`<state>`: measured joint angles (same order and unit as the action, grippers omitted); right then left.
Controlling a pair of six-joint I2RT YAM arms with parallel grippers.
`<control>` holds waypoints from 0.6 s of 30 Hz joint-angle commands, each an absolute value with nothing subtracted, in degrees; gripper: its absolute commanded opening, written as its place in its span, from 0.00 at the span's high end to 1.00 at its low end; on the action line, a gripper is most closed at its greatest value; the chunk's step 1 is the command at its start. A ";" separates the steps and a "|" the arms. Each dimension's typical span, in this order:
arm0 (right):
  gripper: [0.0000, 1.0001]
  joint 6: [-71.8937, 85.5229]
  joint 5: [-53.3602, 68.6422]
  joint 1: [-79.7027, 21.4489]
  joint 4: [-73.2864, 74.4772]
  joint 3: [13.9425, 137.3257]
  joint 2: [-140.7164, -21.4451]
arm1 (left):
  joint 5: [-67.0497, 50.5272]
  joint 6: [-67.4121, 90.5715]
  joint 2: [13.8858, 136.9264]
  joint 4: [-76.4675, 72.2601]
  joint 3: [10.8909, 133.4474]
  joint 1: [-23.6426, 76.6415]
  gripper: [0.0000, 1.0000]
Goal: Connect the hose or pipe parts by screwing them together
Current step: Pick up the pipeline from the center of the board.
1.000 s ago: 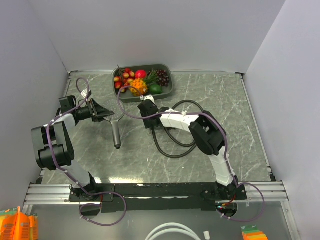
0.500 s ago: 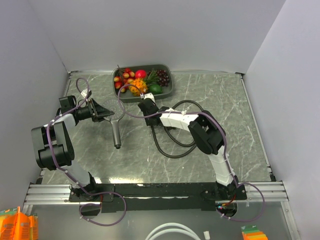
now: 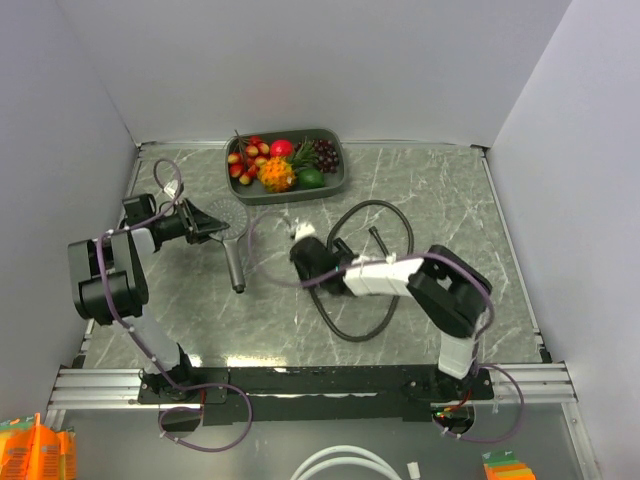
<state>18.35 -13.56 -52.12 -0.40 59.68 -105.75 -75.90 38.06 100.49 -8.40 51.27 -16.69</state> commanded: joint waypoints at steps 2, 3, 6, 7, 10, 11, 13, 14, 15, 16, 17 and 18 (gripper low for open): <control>0.99 20.03 -8.35 -62.47 -11.06 49.77 -97.21 | -74.89 46.05 103.97 -27.12 48.52 -14.42 0.99; 0.99 20.56 -8.61 -63.62 -12.81 48.96 -96.51 | -74.80 47.71 104.32 -28.81 47.38 -13.98 0.99; 1.00 21.71 -9.32 -66.44 -16.42 46.50 -95.19 | -74.36 50.79 104.77 -36.90 44.40 -12.22 0.99; 1.00 21.88 -9.49 -66.88 -17.04 46.15 -94.84 | -73.75 51.15 104.94 -37.78 43.95 -11.96 0.99; 1.00 22.41 -10.46 -67.85 -19.41 45.00 -94.22 | -72.87 52.12 105.56 -40.34 43.59 -11.69 0.99; 1.00 22.67 -10.72 -68.03 -19.95 44.65 -93.87 | -72.08 51.95 105.21 -40.52 43.33 -11.69 0.99; 1.00 22.85 -11.51 -68.38 -21.00 44.56 -93.25 | -70.15 51.24 104.16 -40.87 42.89 -11.69 0.99; 1.00 23.20 -12.12 -68.55 -21.44 44.56 -93.16 | -68.40 51.50 103.98 -41.30 42.80 -11.52 0.99; 1.00 23.38 -12.91 -68.55 -21.88 44.56 -92.90 | -67.68 53.59 103.80 -44.18 42.63 -11.51 0.99; 1.00 23.47 -13.18 -68.55 -22.06 44.73 -92.90 | -66.81 55.09 103.71 -46.04 42.37 -11.60 0.99; 1.00 23.81 -13.44 -68.55 -22.41 45.08 -92.90 | -64.88 56.76 103.54 -47.71 42.02 -11.60 0.99; 1.00 23.73 -14.14 -68.47 -22.50 45.26 -92.81 | -63.99 59.21 103.62 -49.12 41.66 -11.60 0.99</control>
